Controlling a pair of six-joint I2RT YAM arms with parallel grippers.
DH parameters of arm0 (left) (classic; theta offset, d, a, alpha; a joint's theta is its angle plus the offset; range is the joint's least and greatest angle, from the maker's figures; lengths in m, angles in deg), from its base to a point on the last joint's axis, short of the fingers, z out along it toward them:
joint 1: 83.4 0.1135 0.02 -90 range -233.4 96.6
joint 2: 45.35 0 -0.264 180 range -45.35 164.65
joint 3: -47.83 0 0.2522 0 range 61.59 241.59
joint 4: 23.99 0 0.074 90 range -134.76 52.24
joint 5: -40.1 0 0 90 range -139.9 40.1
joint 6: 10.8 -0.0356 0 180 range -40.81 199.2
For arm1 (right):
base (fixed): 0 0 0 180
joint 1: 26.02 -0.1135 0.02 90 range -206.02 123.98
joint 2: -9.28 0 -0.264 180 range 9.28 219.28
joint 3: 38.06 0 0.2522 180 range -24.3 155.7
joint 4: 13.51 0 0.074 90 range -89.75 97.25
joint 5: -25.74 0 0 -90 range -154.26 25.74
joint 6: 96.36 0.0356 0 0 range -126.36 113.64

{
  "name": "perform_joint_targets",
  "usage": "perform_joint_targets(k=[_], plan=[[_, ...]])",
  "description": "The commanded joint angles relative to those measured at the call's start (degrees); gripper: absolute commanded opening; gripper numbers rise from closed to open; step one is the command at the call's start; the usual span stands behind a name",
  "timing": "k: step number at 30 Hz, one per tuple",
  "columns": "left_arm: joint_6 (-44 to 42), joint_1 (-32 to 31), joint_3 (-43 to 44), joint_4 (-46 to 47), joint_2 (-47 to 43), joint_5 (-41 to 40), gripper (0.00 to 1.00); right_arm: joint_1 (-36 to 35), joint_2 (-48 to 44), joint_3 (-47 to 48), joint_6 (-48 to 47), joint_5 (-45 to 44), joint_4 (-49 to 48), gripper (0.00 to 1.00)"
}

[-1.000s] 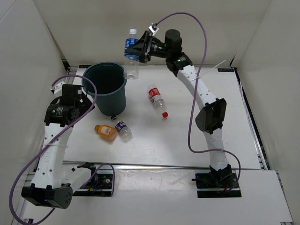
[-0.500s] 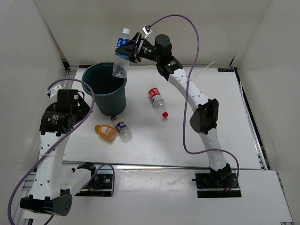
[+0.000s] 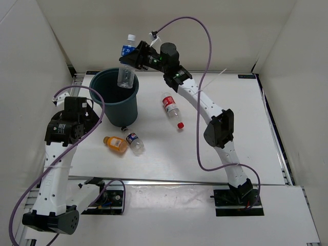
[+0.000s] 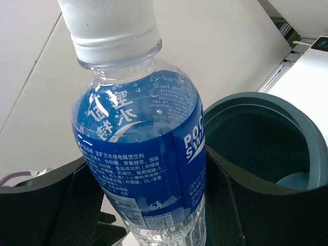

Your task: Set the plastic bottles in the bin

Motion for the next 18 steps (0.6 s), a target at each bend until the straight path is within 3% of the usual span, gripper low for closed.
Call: perform_joint_targets(k=[1, 2, 4, 5, 6, 14, 18], plan=[[-0.74, 0.22, -0.67, 0.25, -0.41, -0.8, 1.0, -0.34, 0.13, 2.8, -4.24, -1.38, -1.81, 0.63], [-0.74, 0.22, -0.67, 0.25, -0.94, -0.8, 1.0, -0.87, -0.39, 2.8, -4.94, -1.38, -1.12, 0.75], [-0.74, 0.22, -0.67, 0.25, -0.94, -0.8, 1.0, -0.87, -0.92, 2.8, -7.31, -1.38, -0.58, 0.85], [-0.74, 0.22, -0.67, 0.25, -0.94, -0.8, 1.0, -1.4, -1.71, 2.8, -8.37, -1.38, 0.2, 0.97], [-0.74, 0.22, -0.67, 0.25, -0.94, -0.8, 1.0, -1.4, -2.24, 2.8, -9.42, -1.38, 1.34, 1.0], [-0.74, 0.22, -1.81, 0.77, -1.47, -1.33, 1.0, -0.88, -10.23, 2.18, -24.62, -8.21, 13.2, 1.0], [-0.74, 0.22, -1.81, 0.78, -1.99, -1.33, 1.0, 1.66, -17.59, -3.24, -30.08, -33.75, 17.26, 1.0]])
